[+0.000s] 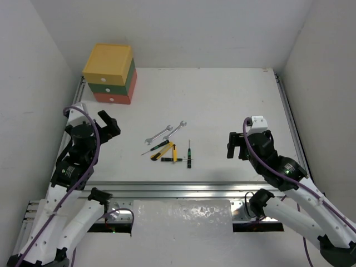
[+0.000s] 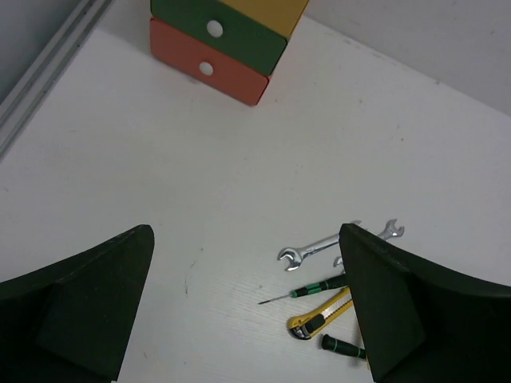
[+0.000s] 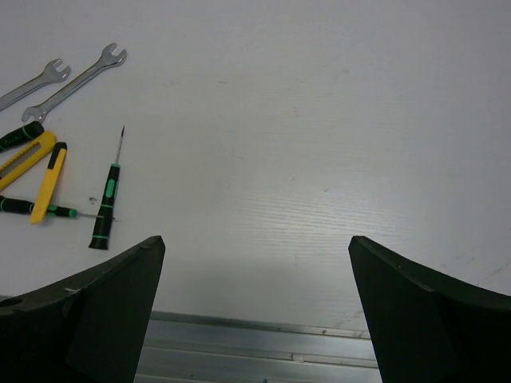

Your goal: Sort the tools into containers

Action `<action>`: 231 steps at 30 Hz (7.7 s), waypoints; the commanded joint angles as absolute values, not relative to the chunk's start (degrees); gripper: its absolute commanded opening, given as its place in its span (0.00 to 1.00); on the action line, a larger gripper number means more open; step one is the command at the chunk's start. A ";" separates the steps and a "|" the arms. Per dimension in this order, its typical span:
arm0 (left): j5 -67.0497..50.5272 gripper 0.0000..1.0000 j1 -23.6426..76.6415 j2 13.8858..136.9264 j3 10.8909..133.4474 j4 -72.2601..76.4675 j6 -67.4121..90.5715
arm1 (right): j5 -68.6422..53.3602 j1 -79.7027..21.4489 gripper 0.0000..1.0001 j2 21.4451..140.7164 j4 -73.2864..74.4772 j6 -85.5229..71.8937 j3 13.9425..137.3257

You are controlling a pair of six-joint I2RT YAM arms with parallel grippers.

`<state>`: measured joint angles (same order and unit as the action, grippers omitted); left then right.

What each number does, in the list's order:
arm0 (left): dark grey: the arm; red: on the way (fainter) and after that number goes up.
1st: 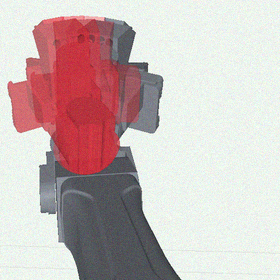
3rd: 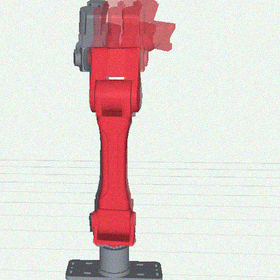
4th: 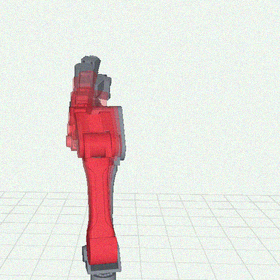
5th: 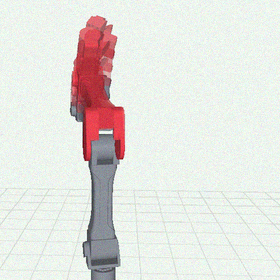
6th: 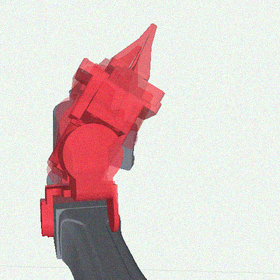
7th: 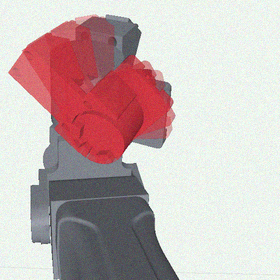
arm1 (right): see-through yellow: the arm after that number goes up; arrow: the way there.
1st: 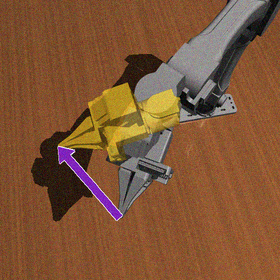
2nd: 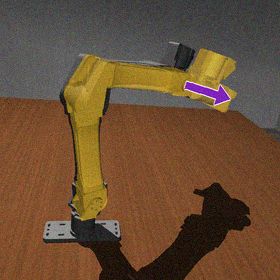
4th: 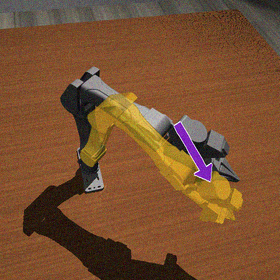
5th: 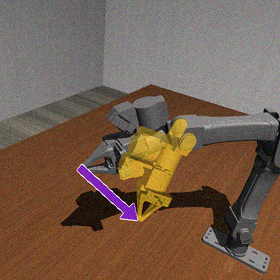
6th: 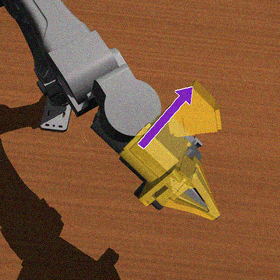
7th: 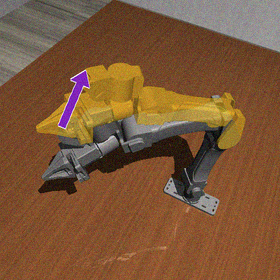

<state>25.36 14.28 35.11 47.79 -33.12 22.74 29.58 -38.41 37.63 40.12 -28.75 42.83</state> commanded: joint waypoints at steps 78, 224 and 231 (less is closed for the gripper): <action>-29.18 0.38 -20.83 113.03 65.92 46.23 66.18 | -2.72 -38.58 0.99 38.85 20.92 -29.53 34.37; 16.96 0.00 -7.73 105.73 110.40 -26.02 45.88 | 8.17 -45.79 0.99 41.92 17.14 -31.82 39.29; 17.58 0.04 -7.91 103.45 104.15 -22.94 45.88 | 7.38 -45.79 0.99 43.68 17.14 -31.64 39.73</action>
<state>17.87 -7.44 106.63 104.81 -26.39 45.52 7.81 -45.84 43.05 18.24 -32.45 39.03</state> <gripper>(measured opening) 0.116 0.986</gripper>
